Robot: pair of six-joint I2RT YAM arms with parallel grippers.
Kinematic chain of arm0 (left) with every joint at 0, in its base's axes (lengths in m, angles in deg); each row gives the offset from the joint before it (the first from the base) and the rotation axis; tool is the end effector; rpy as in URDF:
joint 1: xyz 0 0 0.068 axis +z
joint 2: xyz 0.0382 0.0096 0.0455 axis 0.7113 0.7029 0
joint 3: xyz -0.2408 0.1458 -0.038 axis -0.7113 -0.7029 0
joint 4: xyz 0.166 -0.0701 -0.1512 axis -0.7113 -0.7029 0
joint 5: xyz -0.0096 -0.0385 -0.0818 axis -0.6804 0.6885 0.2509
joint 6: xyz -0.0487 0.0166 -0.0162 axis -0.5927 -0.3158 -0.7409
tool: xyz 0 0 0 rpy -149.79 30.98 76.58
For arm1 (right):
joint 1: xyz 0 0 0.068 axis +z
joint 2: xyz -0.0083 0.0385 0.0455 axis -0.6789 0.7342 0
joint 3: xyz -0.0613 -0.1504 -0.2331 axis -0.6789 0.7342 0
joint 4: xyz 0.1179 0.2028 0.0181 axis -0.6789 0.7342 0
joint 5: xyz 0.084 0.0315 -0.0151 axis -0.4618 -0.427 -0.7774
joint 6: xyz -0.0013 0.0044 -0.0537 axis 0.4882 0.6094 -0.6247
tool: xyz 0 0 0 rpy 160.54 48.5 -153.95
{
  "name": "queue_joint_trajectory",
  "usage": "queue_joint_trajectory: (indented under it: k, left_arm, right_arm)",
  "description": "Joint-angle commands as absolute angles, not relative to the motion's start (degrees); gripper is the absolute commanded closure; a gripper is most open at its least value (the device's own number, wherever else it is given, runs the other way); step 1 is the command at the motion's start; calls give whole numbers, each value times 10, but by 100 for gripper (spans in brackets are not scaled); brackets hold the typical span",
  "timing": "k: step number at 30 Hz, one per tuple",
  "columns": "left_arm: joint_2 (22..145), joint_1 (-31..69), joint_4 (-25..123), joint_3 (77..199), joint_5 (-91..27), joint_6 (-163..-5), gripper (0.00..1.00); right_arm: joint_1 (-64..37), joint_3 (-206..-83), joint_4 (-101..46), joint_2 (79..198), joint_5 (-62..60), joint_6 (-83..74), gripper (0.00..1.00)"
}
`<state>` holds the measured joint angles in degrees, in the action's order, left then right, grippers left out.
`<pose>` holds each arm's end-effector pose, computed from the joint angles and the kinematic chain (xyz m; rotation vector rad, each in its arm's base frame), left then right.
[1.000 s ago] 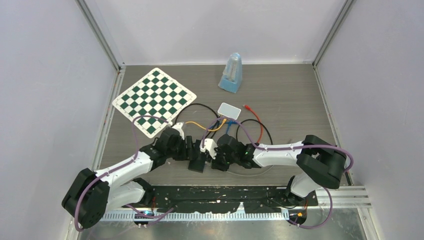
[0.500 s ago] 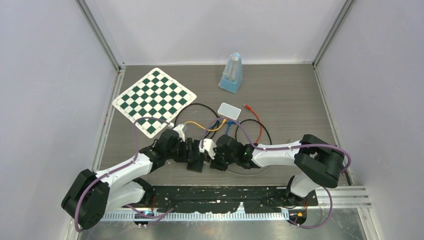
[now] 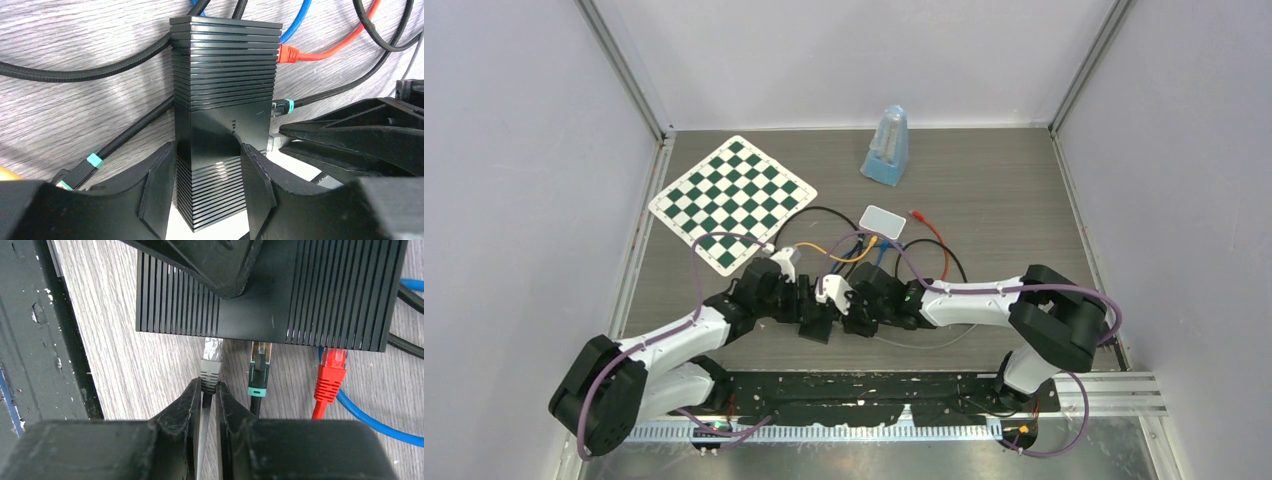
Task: Insert the plug into the switch port
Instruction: Insert the connector into the switch port.
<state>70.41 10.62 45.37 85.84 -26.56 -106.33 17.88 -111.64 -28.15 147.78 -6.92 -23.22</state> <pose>0.1366 -0.1048 0.1814 0.1326 2.4730 -0.8403 0.1330 0.2535 0.1921 -1.5580 1.9179 0.6675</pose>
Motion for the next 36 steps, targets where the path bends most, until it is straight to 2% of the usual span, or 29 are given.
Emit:
queue_joint_trajectory:
  k: [1,7,11,18,36]
  left_arm:
    - [709,100,499,850,-197,-1080,51]
    - [720,96,536,815,-155,-1182,52]
    - [720,91,522,824,-162,-1178,55]
    - [729,76,507,834,-175,-1162,56]
    - [792,58,563,840,-145,-1185,56]
  right_arm:
    - [179,-1169,-374,1492,-66,-239,95]
    - [179,-1127,-481,1490,-20,-203,95]
    - [177,-1131,-508,1483,11,-195,95]
    - [177,-1176,-461,1450,0,-186,95]
    - [162,-1249,-546,1503,-59,-202,95]
